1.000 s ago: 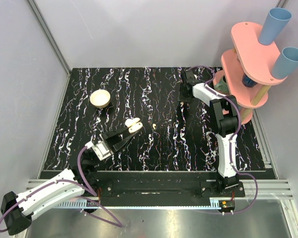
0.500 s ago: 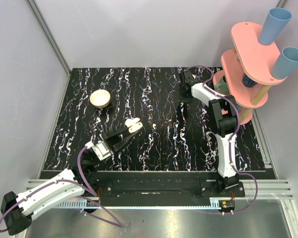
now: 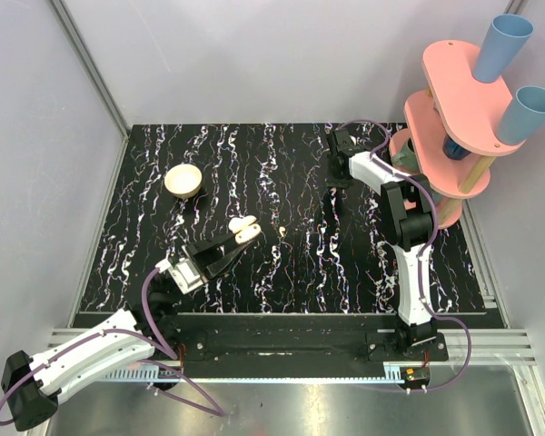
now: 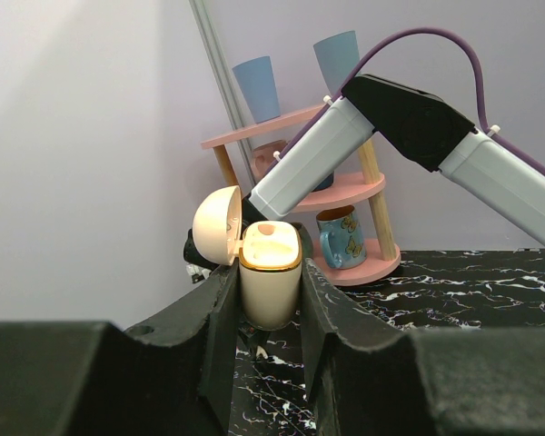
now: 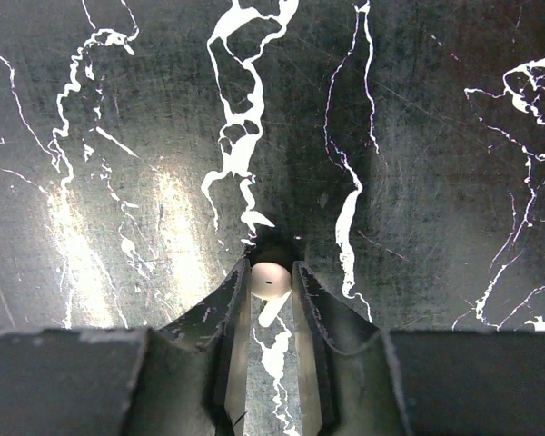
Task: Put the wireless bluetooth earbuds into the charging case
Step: Pick up the right earbud from the corner of the board.
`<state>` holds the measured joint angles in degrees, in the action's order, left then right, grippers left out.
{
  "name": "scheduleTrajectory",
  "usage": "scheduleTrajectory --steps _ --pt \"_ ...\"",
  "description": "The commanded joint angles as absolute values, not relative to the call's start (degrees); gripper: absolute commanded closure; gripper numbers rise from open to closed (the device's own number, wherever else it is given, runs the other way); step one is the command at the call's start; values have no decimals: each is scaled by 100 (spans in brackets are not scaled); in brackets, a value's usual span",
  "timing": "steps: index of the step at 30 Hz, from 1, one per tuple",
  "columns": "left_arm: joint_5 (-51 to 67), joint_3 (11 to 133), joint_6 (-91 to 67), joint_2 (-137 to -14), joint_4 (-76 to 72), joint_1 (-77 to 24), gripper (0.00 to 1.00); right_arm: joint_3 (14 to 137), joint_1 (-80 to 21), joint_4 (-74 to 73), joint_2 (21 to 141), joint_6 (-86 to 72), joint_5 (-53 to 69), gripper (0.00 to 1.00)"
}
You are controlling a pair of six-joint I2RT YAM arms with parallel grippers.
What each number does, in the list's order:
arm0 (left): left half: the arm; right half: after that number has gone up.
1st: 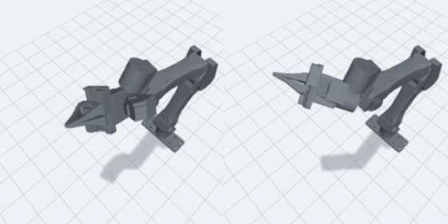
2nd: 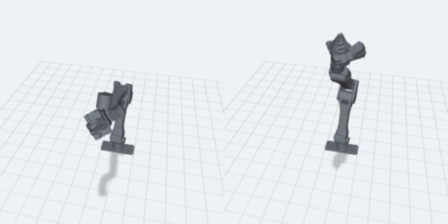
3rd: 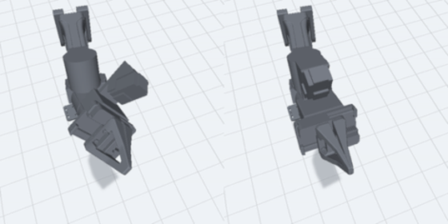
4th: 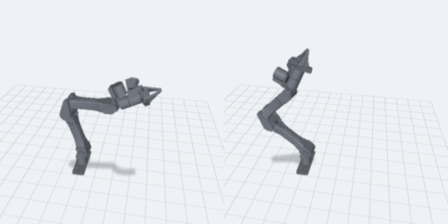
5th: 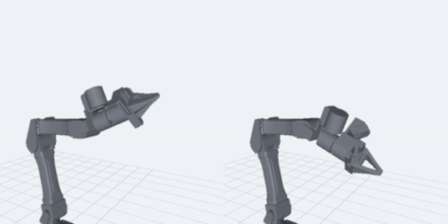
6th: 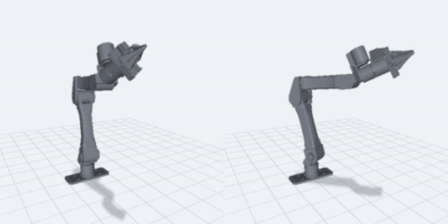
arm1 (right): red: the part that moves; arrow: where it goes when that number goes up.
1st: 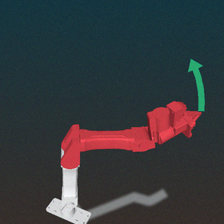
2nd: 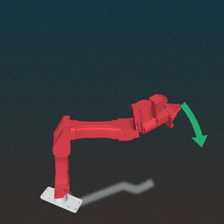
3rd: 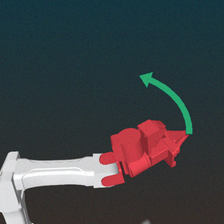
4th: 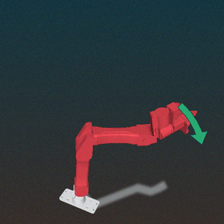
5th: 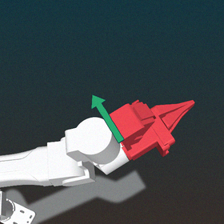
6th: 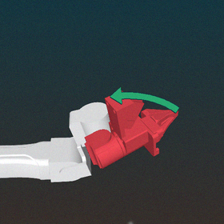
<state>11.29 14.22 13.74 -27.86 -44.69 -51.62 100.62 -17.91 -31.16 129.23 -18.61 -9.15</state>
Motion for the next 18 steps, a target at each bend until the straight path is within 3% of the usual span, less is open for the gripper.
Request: scheduleTrajectory --steps 1,7,18 --pt "1178 1582 1459 -2804 -4746 -5159 100 10046 -1881 -3068 12929 -1793 -941 80" --pt "1178 1626 1450 -2839 -4711 -5159 100 9432 -2012 -2427 12253 -1609 -931 87" --pt "932 1714 1362 -2944 -4720 -5159 100 7024 -2909 -63 9222 -880 -1976 89"
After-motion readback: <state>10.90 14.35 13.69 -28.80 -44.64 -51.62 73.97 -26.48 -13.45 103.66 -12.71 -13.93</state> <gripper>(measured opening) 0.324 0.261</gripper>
